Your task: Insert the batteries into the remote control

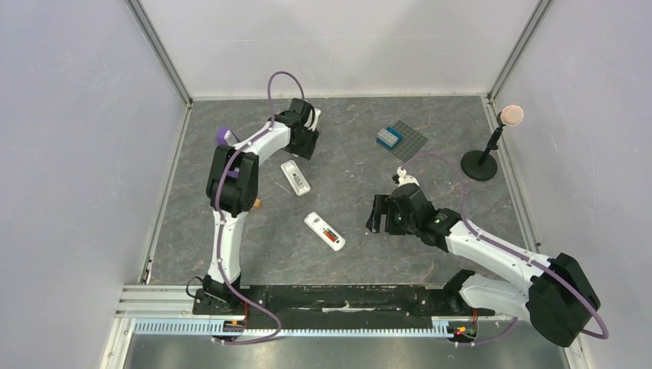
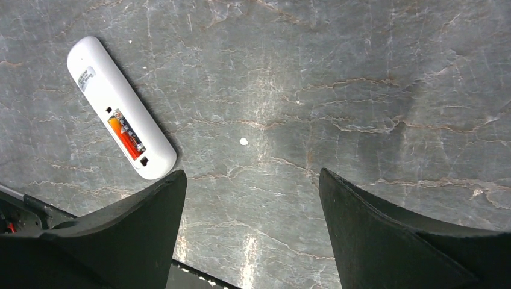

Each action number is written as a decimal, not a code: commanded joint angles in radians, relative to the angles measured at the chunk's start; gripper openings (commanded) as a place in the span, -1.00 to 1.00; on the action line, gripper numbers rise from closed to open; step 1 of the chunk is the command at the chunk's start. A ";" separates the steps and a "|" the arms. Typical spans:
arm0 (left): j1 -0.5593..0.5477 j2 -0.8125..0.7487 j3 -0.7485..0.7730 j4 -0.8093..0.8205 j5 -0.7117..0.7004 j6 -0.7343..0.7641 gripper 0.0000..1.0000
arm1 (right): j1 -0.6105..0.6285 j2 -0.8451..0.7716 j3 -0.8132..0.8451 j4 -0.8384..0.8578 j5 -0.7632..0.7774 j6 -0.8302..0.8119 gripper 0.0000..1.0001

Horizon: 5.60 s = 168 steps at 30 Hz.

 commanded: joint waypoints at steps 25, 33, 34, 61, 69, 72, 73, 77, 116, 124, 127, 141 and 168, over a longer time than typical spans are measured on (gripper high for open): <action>0.129 0.241 0.323 -0.296 0.313 0.041 -0.01 | 0.002 0.079 0.038 0.001 -0.036 0.011 0.67; 0.113 0.220 0.271 -0.311 0.288 0.073 -0.01 | 0.002 0.081 0.039 0.000 -0.038 0.021 0.67; 0.106 0.217 0.262 -0.311 0.281 0.078 0.01 | 0.001 0.080 0.039 0.001 -0.037 0.023 0.67; 0.013 0.226 0.253 -0.316 0.087 -0.027 -0.47 | 0.001 0.038 0.035 0.002 -0.027 0.028 0.66; -0.079 0.059 0.042 -0.220 0.094 -0.044 -0.56 | 0.002 0.025 0.073 -0.010 0.008 0.013 0.67; -0.139 -0.036 -0.082 -0.146 0.101 -0.092 -0.58 | 0.001 0.012 0.086 -0.020 0.030 0.009 0.67; -0.159 -0.064 -0.114 -0.126 0.107 -0.100 -0.58 | 0.001 0.007 0.088 -0.022 0.034 0.009 0.67; -0.260 -0.167 -0.249 -0.024 0.139 -0.136 -0.59 | 0.000 -0.011 0.084 -0.022 0.044 0.010 0.68; -0.301 -0.746 -0.718 0.187 0.041 -0.591 -0.21 | -0.015 0.525 0.372 0.375 -0.052 -0.443 -0.07; -0.200 -0.912 -0.811 0.195 0.028 -0.658 -0.07 | -0.015 0.659 0.456 0.367 -0.031 -0.583 -0.13; -0.172 -0.952 -0.835 0.199 0.023 -0.652 -0.05 | -0.015 0.690 0.476 0.357 -0.037 -0.618 -0.14; -0.142 -0.996 -0.865 0.203 0.005 -0.622 -0.02 | -0.014 0.791 0.544 0.318 -0.056 -0.688 -0.40; -0.128 -1.012 -0.876 0.223 0.046 -0.542 0.06 | -0.019 0.798 0.559 0.272 -0.055 -0.637 -1.00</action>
